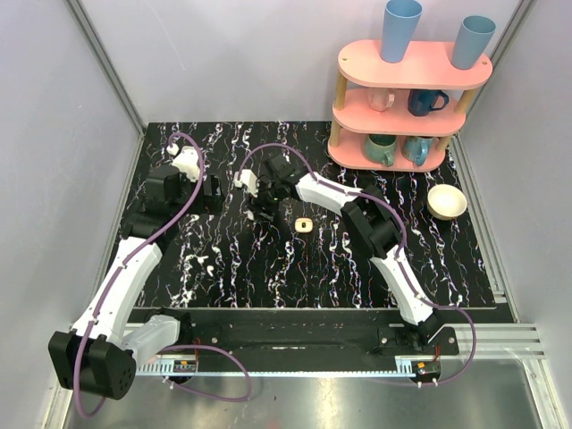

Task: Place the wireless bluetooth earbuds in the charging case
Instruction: Pick up the charging case from the center of the board.

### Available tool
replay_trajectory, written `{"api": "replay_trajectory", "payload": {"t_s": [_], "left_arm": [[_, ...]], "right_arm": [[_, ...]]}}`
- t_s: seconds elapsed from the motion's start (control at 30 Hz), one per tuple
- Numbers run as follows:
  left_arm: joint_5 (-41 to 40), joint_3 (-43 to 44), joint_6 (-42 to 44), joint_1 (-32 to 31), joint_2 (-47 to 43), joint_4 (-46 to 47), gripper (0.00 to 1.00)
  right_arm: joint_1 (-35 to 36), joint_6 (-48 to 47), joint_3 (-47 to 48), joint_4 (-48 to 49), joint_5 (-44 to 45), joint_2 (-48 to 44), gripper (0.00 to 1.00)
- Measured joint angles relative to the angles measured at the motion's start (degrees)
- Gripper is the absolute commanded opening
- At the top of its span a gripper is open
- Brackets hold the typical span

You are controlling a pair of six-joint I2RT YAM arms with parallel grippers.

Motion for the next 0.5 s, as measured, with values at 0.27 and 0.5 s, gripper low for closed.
{"api": "replay_trajectory", "payload": {"t_s": [0.27,0.5], "left_arm": [[0.0,0.0,0.0,0.0,0.0,0.0,0.99],[-0.7,-0.1,-1.6,0.0,0.0,0.5,0.99]], "right_arm": [[0.0,0.3,0.0,0.0,-0.1,0.0,0.43],[0.0,2.7,-4.7,4.0,0.1,-2.3,0.33]]}}
